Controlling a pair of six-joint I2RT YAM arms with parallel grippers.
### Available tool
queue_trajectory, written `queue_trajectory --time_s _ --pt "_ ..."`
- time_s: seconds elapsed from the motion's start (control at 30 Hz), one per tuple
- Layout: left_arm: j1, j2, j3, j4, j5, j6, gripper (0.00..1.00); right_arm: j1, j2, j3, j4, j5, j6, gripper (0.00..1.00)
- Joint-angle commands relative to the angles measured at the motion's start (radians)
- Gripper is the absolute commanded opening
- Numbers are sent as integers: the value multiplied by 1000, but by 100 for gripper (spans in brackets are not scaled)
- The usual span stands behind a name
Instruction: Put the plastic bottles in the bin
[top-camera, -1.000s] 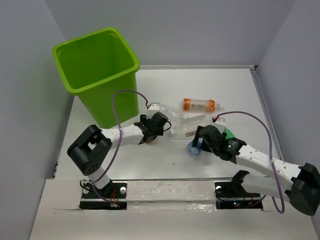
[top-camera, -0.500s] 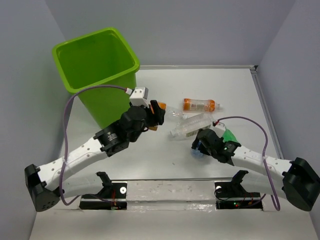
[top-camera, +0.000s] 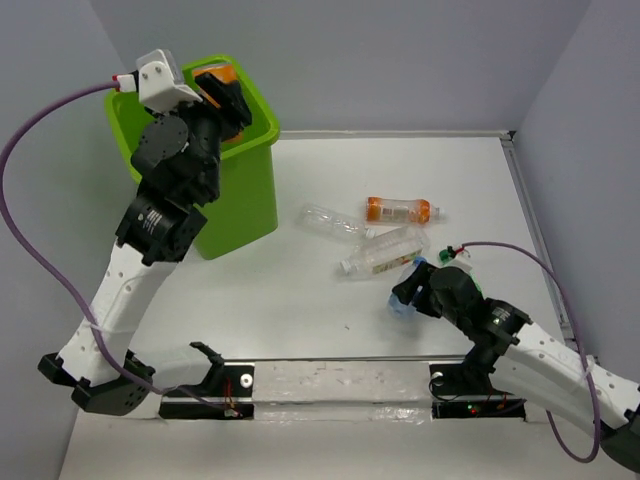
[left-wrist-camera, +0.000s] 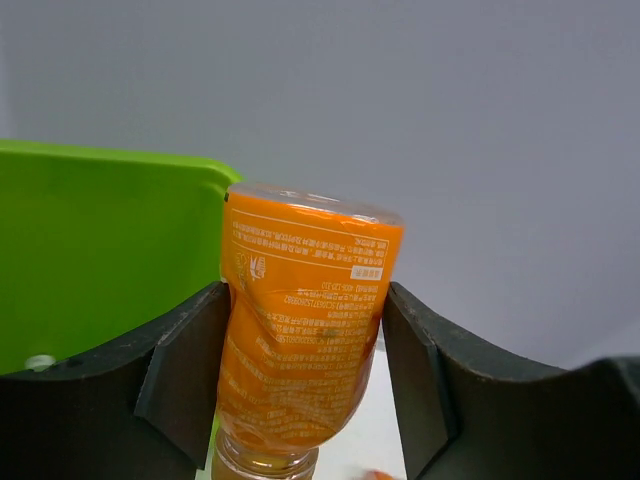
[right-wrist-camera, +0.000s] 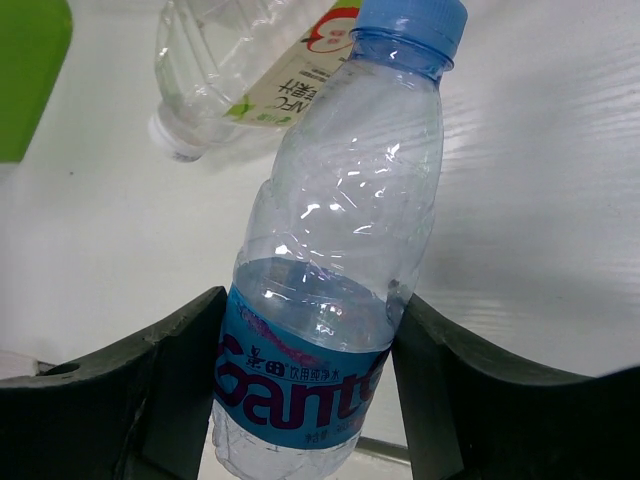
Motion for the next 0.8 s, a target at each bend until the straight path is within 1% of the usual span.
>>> queue_trajectory --time_s 0.0,0.07,0.13,0.17,0.2,0.23,0.27,0.3,0.33,0.37,0.4,0.43,0.47,0.5,0.53,0.57,0.6,0.63,0.67,0.7,0.73,0.77 --pt "235 94 66 -60 64 24 57 -1 -78 105 -139 -21 -67 54" --pt "283 136 71 -40 58 27 58 -1 -68 176 -173 -29 -113 54" --pt "347 186 88 -46 51 28 61 9 -43 233 -137 -78 -160 54" --pt "369 186 95 -46 64 24 66 9 -33 251 -136 -96 -180 54" --pt "389 212 117 -68 83 -2 87 9 9 273 -79 -131 -202 54" --pt "407 220 117 -75 106 -2 94 9 9 302 -48 -142 -228 54" --pt "418 221 131 -80 128 -14 99 9 85 342 -18 -150 -292 54" --pt "417 204 131 -83 145 -22 99 9 134 445 32 -156 -327 54" --pt "417 186 106 -79 201 -45 99 9 230 498 64 -174 -395 54" --pt "417 127 80 -59 238 -60 99 9 275 549 141 -187 -423 54" --pt "415 88 50 -43 278 -76 99 9 315 651 184 -219 -456 54" --pt "415 48 -30 -28 316 -90 99 9 354 700 222 -239 -490 54" --pt "415 -34 -71 -11 391 -112 99 9 430 749 297 -248 -560 53" --pt "415 -76 -110 -8 422 -117 99 9 473 867 318 -269 -593 52" --pt "415 -113 -178 -11 447 -117 99 9 519 938 324 -286 -623 52" --pt "417 -150 -210 -25 473 -114 99 9 570 1012 324 -305 -674 51" --pt "415 -215 -266 -61 479 -105 99 9 669 1082 325 -358 -690 51" --pt "415 -248 -292 -86 481 -102 99 9 720 1215 327 -390 -703 50" --pt "415 -321 -322 -124 482 -102 99 9 768 1282 321 -415 -717 50" --pt "415 -361 -373 -141 488 -99 99 9 859 1346 316 -461 -716 50" --pt "415 -400 -394 -160 492 -100 99 9 901 1409 313 -477 -717 50" --pt "415 -476 -415 -198 502 -102 99 9 943 1531 313 -495 -716 49"
